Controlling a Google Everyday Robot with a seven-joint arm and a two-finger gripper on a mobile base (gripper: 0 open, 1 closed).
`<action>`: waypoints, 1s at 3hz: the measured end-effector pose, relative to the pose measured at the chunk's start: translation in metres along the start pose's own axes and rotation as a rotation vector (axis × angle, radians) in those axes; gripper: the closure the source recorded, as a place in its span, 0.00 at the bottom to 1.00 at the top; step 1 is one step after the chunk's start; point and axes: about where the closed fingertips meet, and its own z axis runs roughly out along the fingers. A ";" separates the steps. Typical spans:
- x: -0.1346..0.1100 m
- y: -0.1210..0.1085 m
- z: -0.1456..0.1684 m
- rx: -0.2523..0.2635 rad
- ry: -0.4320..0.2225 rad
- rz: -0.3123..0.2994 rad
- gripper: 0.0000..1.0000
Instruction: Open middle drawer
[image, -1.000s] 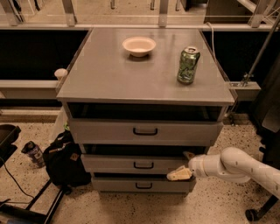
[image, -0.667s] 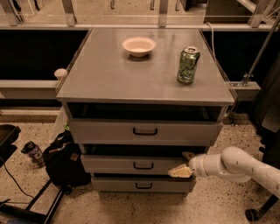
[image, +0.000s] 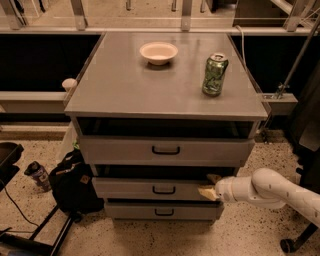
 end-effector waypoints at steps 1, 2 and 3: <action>0.000 0.000 0.000 0.000 0.000 0.000 1.00; 0.000 0.000 0.000 0.000 0.000 0.000 1.00; -0.005 -0.001 -0.008 0.000 0.000 0.000 1.00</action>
Offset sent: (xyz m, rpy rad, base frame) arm 0.0000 0.0000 0.0000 0.0000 0.0000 0.0000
